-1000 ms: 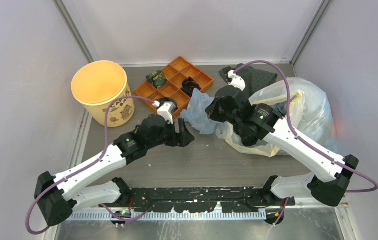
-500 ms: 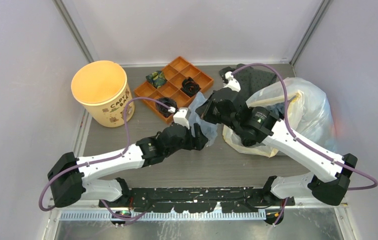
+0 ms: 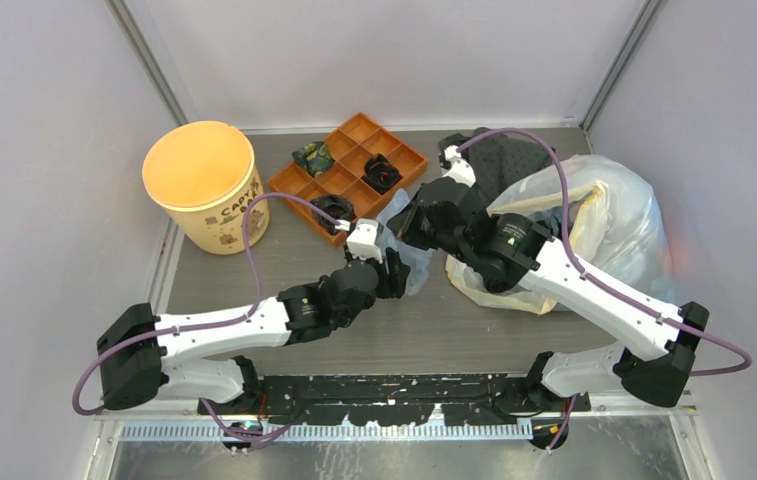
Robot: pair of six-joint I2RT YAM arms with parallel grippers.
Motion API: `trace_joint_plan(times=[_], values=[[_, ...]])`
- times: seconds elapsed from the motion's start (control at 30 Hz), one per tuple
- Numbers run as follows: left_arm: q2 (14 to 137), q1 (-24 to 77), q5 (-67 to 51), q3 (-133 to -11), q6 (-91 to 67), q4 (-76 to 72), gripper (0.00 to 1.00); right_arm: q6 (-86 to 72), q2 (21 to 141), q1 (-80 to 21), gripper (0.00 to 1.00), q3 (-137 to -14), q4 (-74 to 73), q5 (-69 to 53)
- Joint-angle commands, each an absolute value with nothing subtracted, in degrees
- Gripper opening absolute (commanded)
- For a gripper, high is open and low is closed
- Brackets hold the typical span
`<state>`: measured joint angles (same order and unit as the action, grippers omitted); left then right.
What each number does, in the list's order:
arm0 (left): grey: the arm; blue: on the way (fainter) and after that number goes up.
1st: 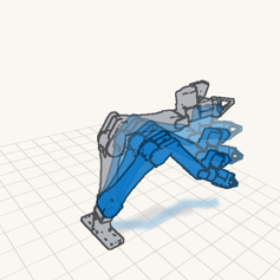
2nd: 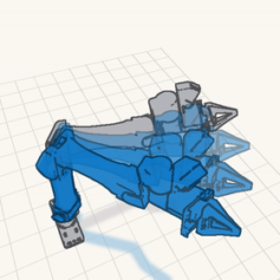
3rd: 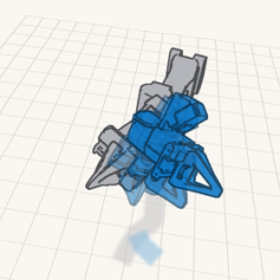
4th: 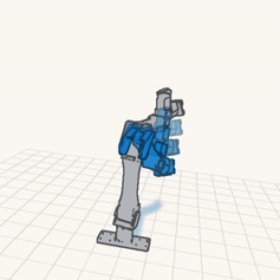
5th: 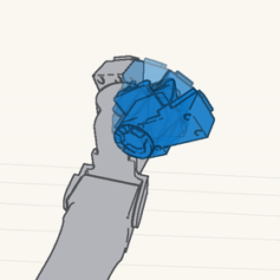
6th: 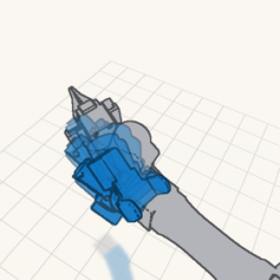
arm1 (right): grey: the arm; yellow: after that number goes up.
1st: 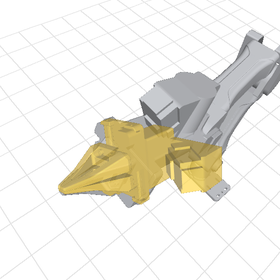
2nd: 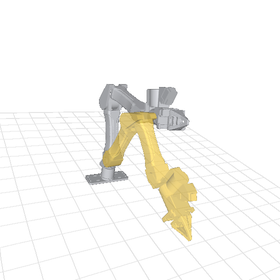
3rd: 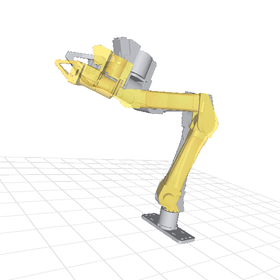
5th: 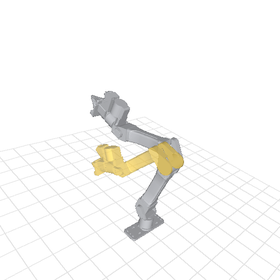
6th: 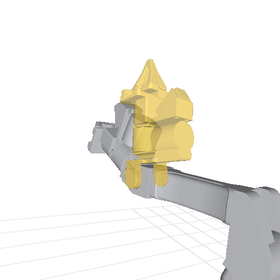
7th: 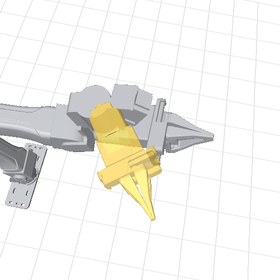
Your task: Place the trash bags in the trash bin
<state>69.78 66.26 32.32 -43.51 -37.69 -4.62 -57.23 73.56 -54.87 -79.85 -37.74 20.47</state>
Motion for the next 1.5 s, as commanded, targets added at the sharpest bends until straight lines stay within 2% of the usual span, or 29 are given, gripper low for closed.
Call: trace_joint_plan(times=[0.0,0.2,0.37,0.5,0.6,0.63,0.67,0.9,1.23,1.33,1.47], values=[[69.07,66.59,37.73,-42.44,-33.41,-10.80,0.59,-58.17,73.53,-55.56,0.01,-82.48,-35.33,22.15],[71.40,66.55,34.44,-41.41,-33.78,-16.15,0.57,-58.01,74.47,-55.63,0.01,-83.59,-35.87,22.72],[73.46,66.62,35.11,-39.33,-33.85,-22.40,0.47,-58.04,74.77,-55.81,0.01,-84.26,-36.22,22.69],[74.29,66.56,36.13,-38.81,-35.38,-21.88,0.33,-57.95,74.25,-55.81,0.01,-84.57,-36.96,23.70],[73.05,66.59,36.81,-36.90,-35.58,-23.11,0.13,-57.58,73.79,-55.86,0.01,-84.61,-37.47,24.59],[72.35,66.57,36.78,-36.41,-35.45,-22.99,0.04,-57.31,73.68,-55.82,0.01,-84.56,-37.91,25.17],[71.54,66.62,36.35,-35.85,-35.30,-22.95,0.01,-57.03,73.59,-55.87,0.01,-84.43,-38.21,25.68],[63.37,66.57,29.32,-30.39,-33.28,-20.67,0.00,-48.81,76.47,-53.51,0.01,-88.91,-50.64,39.15],[50.04,66.34,30.30,-23.28,-33.04,-10.44,0.00,-41.63,82.60,-47.98,0.01,-88.15,-58.37,41.85],[47.25,64.83,31.44,-22.02,-34.35,-8.00,0.01,-42.80,82.28,-48.05,0.01,-85.90,-58.42,40.37],[45.42,61.53,25.43,-23.17,-36.19,-4.16,0.01,-45.96,79.76,-49.48,0.01,-78.20,-51.33,27.69]])
